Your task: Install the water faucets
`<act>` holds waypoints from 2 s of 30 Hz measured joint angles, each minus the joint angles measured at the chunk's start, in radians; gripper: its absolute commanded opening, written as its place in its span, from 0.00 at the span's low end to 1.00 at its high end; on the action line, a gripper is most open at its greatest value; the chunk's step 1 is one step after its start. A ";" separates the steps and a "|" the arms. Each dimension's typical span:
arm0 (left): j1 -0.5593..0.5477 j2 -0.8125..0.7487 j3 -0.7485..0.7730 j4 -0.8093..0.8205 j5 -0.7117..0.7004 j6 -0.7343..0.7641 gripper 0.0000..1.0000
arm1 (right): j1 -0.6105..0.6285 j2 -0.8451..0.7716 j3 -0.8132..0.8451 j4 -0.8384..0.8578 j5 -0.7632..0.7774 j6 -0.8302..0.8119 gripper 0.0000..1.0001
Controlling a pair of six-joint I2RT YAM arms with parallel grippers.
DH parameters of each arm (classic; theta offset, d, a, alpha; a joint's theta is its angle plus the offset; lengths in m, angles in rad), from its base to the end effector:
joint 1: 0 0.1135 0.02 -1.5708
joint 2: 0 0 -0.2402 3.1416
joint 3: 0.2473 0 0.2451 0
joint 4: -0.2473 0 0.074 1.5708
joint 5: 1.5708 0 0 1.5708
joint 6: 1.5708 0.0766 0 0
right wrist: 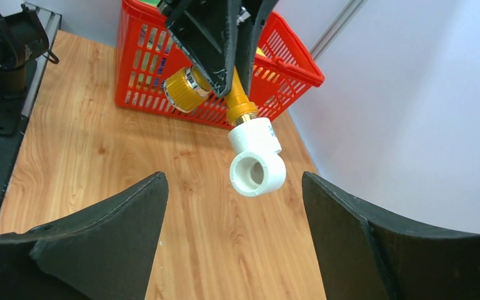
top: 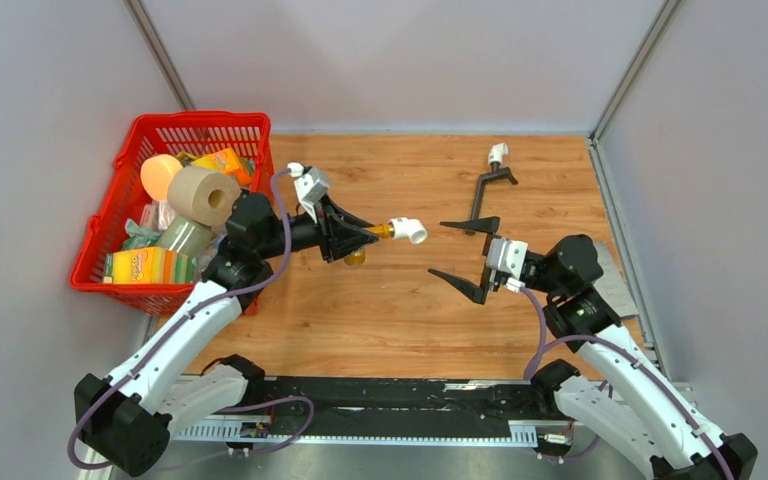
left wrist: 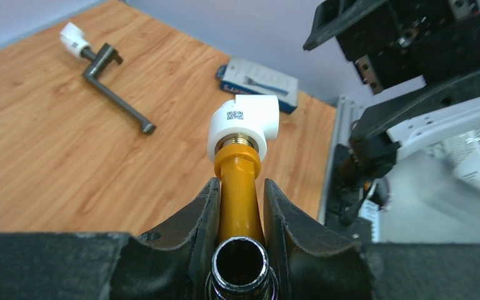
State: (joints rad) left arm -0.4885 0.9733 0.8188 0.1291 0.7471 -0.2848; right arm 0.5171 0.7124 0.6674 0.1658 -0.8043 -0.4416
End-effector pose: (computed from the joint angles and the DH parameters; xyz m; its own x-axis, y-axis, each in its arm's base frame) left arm 0.2043 -0.1675 0.3315 -0.2868 -0.0810 -0.9546 0.8998 0.3191 -0.2974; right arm 0.1505 0.1491 0.3351 0.5069 -0.0527 -0.8604 -0.8272 0.2510 -0.5027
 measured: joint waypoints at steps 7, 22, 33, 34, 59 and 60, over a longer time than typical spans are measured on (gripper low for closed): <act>0.046 0.037 0.030 0.086 0.111 -0.266 0.00 | 0.037 0.040 -0.003 0.090 -0.026 -0.085 0.85; 0.047 0.078 0.031 0.250 0.276 -0.483 0.00 | 0.053 0.210 0.016 0.206 -0.100 -0.092 0.78; 0.047 0.102 0.038 0.261 0.311 -0.518 0.00 | 0.064 0.235 0.074 0.241 -0.166 -0.067 0.47; 0.047 0.102 0.040 0.262 0.311 -0.520 0.00 | 0.064 0.238 0.076 0.240 -0.171 -0.064 0.42; -0.006 -0.203 -0.014 -0.153 0.154 0.490 0.00 | 0.063 0.564 0.396 0.090 -0.285 0.726 0.00; -0.014 -0.222 -0.031 -0.152 0.138 0.540 0.00 | 0.063 0.578 0.405 0.085 -0.290 0.760 0.00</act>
State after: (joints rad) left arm -0.5030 0.7517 0.7876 -0.0227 0.8848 0.2550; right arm 0.5800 1.2907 1.0725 0.2504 -1.0946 0.3180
